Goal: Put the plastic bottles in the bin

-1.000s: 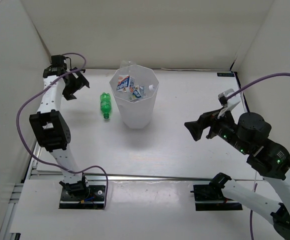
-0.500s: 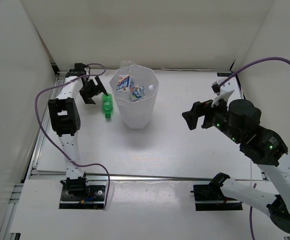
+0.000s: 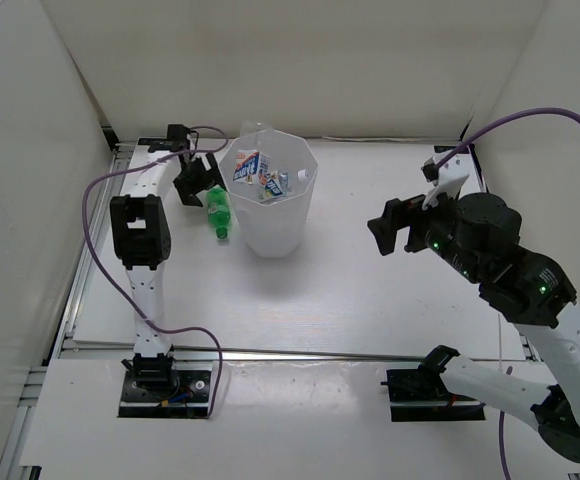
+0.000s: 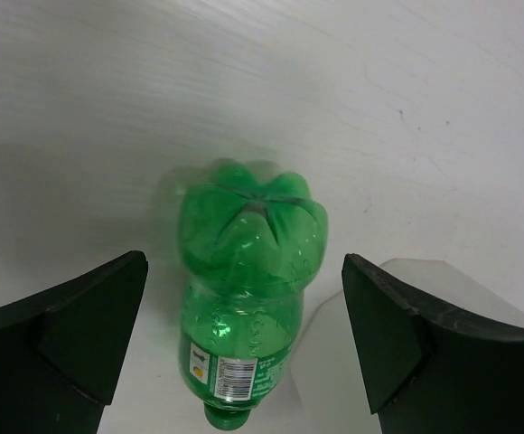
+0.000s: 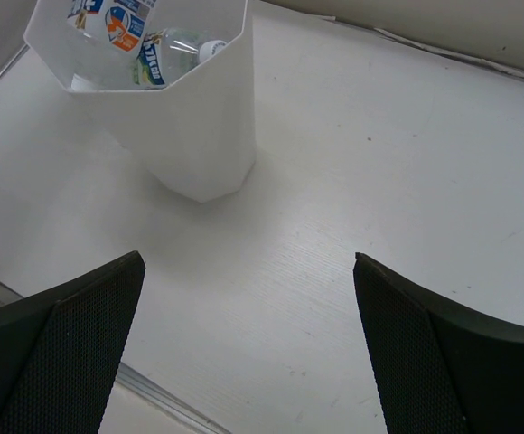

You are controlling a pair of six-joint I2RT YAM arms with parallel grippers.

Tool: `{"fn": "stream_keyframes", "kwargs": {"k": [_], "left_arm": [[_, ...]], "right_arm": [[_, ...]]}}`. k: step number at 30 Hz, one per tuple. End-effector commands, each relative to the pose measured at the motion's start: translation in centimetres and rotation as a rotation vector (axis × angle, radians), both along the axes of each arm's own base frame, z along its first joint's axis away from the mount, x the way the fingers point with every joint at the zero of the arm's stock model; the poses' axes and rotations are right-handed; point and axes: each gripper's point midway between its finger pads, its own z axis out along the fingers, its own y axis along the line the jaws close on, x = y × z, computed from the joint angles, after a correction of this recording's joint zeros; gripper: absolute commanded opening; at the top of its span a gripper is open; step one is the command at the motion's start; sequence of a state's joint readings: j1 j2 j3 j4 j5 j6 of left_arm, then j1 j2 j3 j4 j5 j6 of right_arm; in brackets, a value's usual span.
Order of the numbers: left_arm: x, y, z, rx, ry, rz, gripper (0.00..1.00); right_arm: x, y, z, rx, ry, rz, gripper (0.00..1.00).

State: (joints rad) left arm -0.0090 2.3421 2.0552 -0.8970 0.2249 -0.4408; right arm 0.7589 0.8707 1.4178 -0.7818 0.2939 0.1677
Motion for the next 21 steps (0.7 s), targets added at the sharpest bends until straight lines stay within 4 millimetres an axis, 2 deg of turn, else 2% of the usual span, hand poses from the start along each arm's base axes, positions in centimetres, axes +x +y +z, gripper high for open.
{"fn": "stream_keyframes", "kwargs": {"k": [1,2,6,9,12,18,20,21], "left_arm": [[-0.4,-2.7,0.3,-0.008,-0.011,-0.066,1.00],[-0.5,-3.3,0.3,-0.008,-0.010,-0.079,1.00],[-1.4,-2.7,-0.8,0.026,0.028,-0.065,0.98],[-2.1,-2.6,-1.6,0.027,0.054,-0.065,0.91],[-2.2,-2.0,-2.0,0.035,0.065,-0.052,0.86],[-2.5,-1.4,-1.6,0.064,0.064,-0.040,0.62],[-2.6,-1.1,-1.7,0.078,0.075,-0.023,0.58],[-2.8,-0.5,-1.8,0.084,0.086,-0.001,0.51]], "right_arm": [[0.0,-0.7,1.2,-0.014,-0.039,-0.013,1.00],[0.1,-0.9,1.2,-0.016,-0.041,-0.024,1.00],[0.2,-1.0,1.2,-0.026,-0.047,-0.030,1.00],[0.1,-1.2,0.5,-0.042,-0.042,-0.027,1.00],[0.0,-1.5,0.7,-0.038,-0.050,-0.036,1.00],[0.1,-1.4,0.4,-0.045,-0.044,-0.036,1.00],[0.1,-1.4,0.4,-0.045,-0.044,-0.036,1.00],[0.3,-1.3,0.1,-0.062,-0.042,-0.032,1.00]]}}
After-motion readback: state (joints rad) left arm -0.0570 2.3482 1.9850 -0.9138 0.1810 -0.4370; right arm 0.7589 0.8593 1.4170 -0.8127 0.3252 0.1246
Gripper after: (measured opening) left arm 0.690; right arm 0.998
